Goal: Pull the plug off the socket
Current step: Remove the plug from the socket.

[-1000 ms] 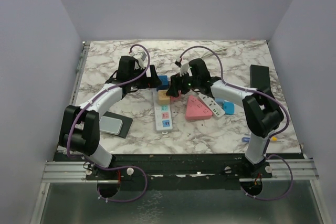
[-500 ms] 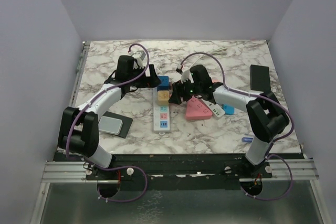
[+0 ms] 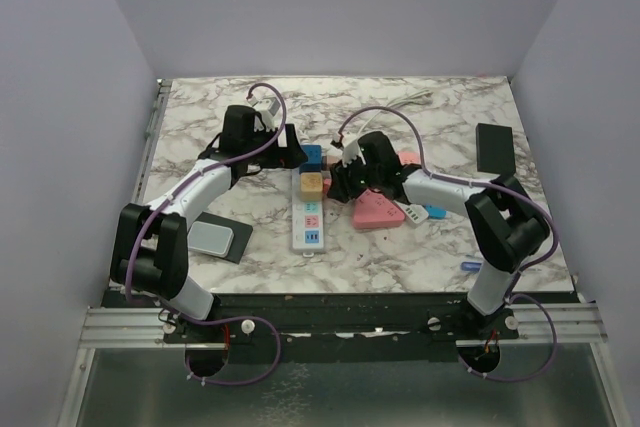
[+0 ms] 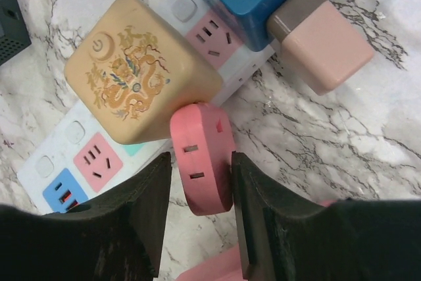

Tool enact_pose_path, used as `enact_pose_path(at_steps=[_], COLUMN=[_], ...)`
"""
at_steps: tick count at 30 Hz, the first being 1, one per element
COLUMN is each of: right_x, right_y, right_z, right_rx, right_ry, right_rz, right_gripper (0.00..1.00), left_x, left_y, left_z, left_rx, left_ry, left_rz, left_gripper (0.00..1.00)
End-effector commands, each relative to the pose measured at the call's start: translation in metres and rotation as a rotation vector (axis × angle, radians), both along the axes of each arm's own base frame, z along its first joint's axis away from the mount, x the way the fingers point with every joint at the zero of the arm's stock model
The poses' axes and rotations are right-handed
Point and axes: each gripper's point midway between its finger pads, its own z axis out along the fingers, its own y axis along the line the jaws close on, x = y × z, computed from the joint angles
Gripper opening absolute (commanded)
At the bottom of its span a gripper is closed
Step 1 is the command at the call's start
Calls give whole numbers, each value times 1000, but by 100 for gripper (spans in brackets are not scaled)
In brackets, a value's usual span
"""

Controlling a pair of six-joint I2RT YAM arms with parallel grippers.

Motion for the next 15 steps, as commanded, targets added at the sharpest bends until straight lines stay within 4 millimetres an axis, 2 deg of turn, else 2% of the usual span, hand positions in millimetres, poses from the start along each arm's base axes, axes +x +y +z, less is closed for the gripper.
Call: enact_pose_path(at_steps=[1,5,9,15], right_x=[-3,-21,-39,-35], right_y=[18,36,53,55], right_z=[8,20,22,7], right_rx=[6,29,50,52], right_ry=[-59,-77,-69,-41], right_rz=[40,68,62,-53], right_gripper=[44,38,30,29], left_x=[0,-3,-18,-45], left_y=[2,10,15,14], left_z=[20,27,22,4], left_rx=[13,55,82,98], left_ry=[-54,-101,-113,-102], left_rz=[-34,-29,-54,-123], left_gripper=[96,96,96,96])
